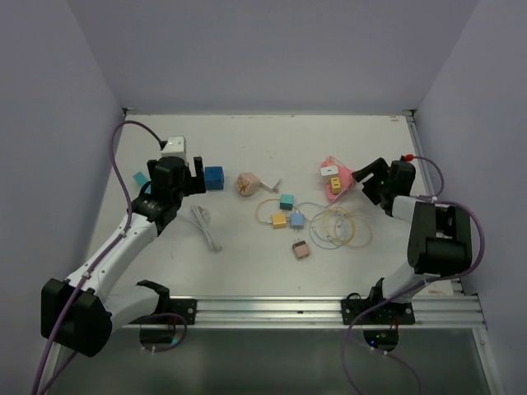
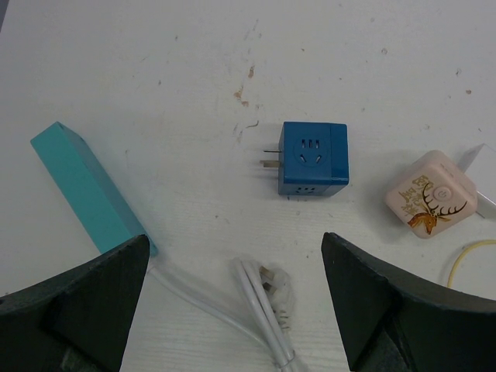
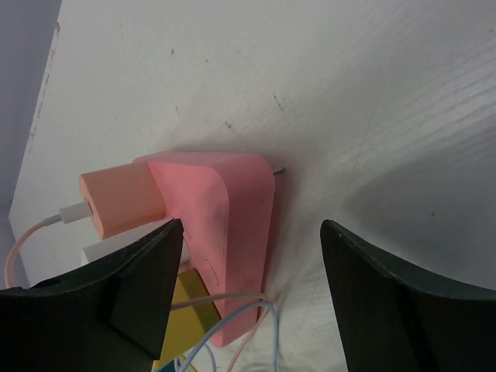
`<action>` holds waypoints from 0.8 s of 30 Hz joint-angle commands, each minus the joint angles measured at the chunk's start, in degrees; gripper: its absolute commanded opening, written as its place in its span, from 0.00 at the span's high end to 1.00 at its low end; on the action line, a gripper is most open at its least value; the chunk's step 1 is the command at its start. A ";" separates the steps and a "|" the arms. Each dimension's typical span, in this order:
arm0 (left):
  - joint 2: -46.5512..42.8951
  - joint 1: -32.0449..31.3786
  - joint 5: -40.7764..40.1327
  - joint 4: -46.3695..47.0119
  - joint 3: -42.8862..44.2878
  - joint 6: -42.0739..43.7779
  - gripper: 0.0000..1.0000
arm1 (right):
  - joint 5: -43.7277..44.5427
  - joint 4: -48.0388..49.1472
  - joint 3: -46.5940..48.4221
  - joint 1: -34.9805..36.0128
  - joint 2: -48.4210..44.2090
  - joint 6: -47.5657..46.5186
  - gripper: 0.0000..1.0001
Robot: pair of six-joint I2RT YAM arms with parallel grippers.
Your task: Pull the plug off the socket
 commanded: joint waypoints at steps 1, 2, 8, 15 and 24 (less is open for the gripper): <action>0.23 0.53 0.18 1.71 1.05 0.32 0.05 | -5.40 7.56 1.48 -0.26 2.62 -0.12 0.25; 0.23 0.44 0.18 1.71 1.05 0.32 0.05 | -6.19 8.52 1.13 -0.26 2.89 0.41 0.25; 0.32 0.53 0.27 1.54 1.14 0.32 0.05 | -11.20 15.12 -2.30 -0.26 4.56 2.08 0.25; 0.59 0.53 0.45 1.54 1.22 0.24 0.05 | -14.63 21.88 -5.55 -0.26 7.45 4.01 0.25; 0.59 0.53 0.45 1.45 1.22 0.24 0.05 | -18.15 32.52 -7.93 -0.17 12.47 7.88 0.32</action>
